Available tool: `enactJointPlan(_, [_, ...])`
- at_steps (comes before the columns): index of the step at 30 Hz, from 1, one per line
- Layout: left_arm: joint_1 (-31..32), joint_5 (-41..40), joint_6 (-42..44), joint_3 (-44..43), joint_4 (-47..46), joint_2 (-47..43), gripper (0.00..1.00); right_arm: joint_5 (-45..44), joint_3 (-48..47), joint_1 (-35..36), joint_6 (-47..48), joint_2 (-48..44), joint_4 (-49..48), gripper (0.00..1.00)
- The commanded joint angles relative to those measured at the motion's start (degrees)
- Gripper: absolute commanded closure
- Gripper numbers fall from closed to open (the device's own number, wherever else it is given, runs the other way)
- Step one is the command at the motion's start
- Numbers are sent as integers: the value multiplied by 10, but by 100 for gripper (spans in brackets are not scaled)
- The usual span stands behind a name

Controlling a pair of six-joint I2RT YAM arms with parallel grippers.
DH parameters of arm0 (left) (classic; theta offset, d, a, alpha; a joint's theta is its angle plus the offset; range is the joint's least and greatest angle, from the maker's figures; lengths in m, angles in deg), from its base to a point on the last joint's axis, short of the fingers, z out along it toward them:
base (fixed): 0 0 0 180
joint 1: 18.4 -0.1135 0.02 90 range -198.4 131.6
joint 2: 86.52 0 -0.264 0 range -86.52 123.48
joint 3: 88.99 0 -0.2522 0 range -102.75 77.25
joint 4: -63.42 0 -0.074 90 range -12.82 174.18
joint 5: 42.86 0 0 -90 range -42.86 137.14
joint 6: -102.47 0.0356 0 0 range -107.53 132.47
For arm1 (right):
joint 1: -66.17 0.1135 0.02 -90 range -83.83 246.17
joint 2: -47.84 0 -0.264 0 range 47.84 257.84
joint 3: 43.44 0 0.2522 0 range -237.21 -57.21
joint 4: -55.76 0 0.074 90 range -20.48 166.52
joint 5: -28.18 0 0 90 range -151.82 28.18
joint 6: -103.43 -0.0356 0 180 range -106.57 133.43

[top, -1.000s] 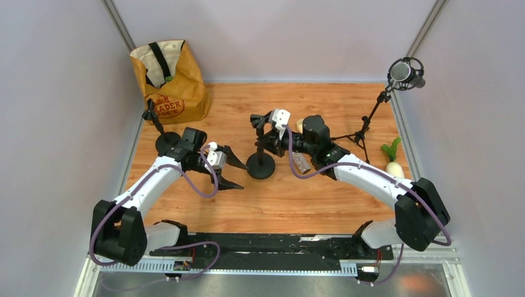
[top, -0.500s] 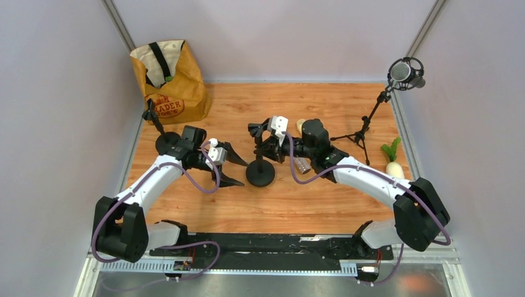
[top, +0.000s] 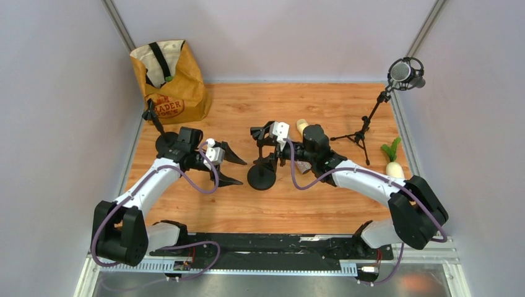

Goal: Remove the microphone from the stand

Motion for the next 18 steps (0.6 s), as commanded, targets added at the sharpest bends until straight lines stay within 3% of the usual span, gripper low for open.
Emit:
enactJointPlan(1, [-5,22,2,4,-14,-18,26,17,-45,-4,35,-4,19,19])
enactJointPlan(4, [-7,21,1,10,-20,-19,26,32,-53,-16,31,-22,31,6])
enactJointPlan(7, [-7,22,1,13,-23,-19,26,29,-66,-31,8,-47,39,0])
enactJointPlan(16, [-7,21,-7,12,-28,-18,25,69,-113,-48,-34,-105,95,0])
enactJointPlan(18, [-7,19,-6,13,-28,-19,25,39,-124,-48,-50,-111,97,0])
